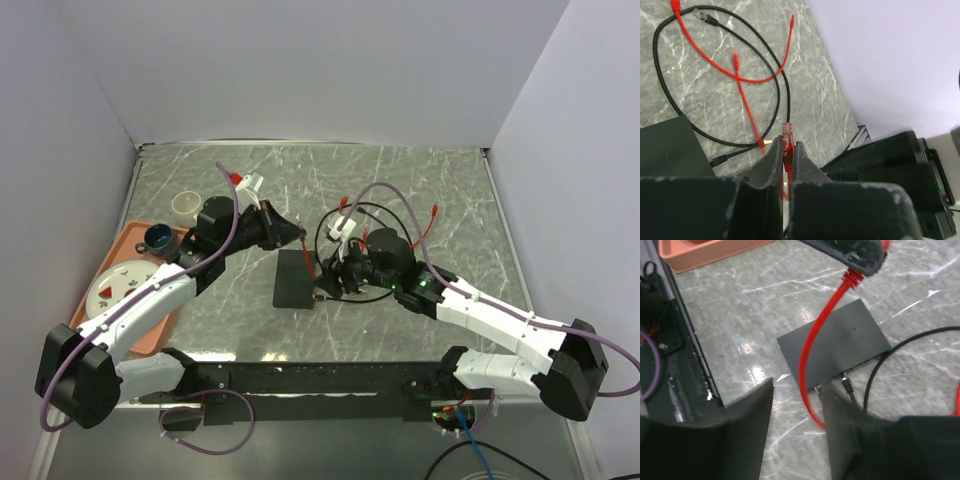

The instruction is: Insert the plug into the switch port

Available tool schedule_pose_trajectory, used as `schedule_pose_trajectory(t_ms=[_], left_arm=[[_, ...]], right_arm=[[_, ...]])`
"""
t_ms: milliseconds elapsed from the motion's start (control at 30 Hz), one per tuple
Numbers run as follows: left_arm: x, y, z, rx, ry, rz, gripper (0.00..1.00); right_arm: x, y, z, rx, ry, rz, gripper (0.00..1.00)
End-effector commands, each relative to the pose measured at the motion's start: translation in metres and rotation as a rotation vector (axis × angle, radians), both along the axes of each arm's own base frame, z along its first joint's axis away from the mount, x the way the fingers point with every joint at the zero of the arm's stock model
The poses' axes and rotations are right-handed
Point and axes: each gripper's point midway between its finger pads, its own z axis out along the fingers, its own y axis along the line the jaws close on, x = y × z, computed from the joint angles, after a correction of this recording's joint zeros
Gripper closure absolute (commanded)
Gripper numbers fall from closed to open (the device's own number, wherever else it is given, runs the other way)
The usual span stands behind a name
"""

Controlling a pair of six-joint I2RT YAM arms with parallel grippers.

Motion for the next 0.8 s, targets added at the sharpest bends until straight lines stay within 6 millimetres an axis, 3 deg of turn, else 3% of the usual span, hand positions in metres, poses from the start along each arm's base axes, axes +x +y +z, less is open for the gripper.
schedule_pose_trajectory(t_ms=[0, 67, 200, 433, 767], left_arm=[[-0.005, 0.003, 0.024, -0.091, -0.082, 0.008, 0.99], [-0.012, 0.005, 0.026, -0.127, -0.096, -0.002, 0.99], [-0.02, 0.011, 0.03, -0.19, -0.08, 0.032, 0.99], [-0.031, 0.024, 0.038, -0.242, -0.083, 0.105, 0.99], [-0.026, 0.023, 0.033, -0.194, -0.05, 0.118, 0.99]], right_arm=[[0.008, 0.003, 0.033, 0.137, -0.047, -0.077, 0.27], [0.012, 0.004, 0.053, 0.228, -0.075, -0.111, 0.18], [0.019, 0.007, 0.074, 0.363, -0.075, -0.164, 0.17], [0.024, 0.037, 0.083, 0.399, -0.053, -0.117, 0.34], [0.027, 0.057, 0.085, 0.352, -0.096, -0.171, 0.39]])
